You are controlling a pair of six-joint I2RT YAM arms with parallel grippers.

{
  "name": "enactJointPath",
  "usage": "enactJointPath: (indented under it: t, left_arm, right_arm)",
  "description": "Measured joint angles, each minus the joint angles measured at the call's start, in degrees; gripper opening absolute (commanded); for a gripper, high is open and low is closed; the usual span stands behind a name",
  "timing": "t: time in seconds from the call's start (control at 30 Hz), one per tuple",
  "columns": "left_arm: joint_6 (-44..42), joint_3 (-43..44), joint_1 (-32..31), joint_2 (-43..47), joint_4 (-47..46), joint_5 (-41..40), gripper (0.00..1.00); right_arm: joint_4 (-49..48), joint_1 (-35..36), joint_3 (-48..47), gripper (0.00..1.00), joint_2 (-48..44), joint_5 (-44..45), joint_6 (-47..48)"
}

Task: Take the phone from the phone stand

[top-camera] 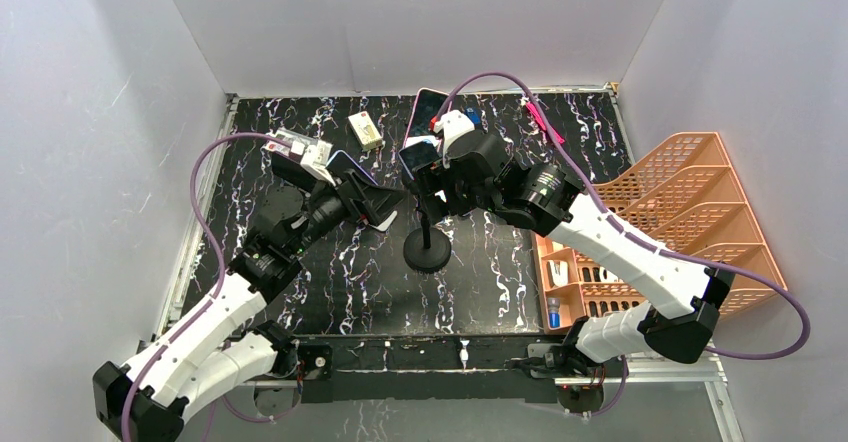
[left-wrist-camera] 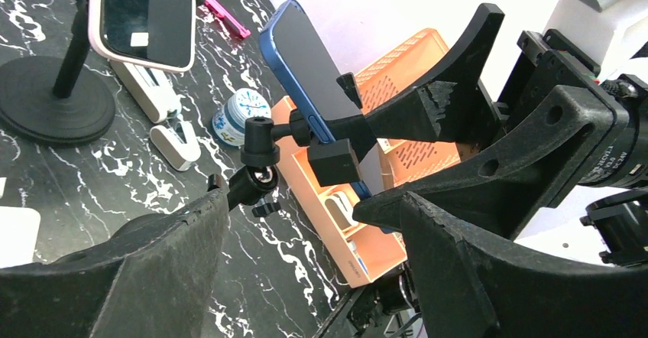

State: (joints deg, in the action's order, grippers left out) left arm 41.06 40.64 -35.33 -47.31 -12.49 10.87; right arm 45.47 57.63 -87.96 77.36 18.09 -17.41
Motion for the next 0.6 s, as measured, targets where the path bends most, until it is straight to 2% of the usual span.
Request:
enactJointPath:
  t: [0.33,0.6]
  left_arm:
    - [4.09,-0.17,0.0,-4.5,-6.54,3.26,0.75]
    - [8.55,-0.55,0.0,-9.31,-11.26,4.66,0.61]
  right_arm:
    - [-0.24,0.0,0.0,0.85,0.0,-0.02,0.02]
    - [-0.7,0.04,0.33,0.83,-0.02,-0.2,0.04]
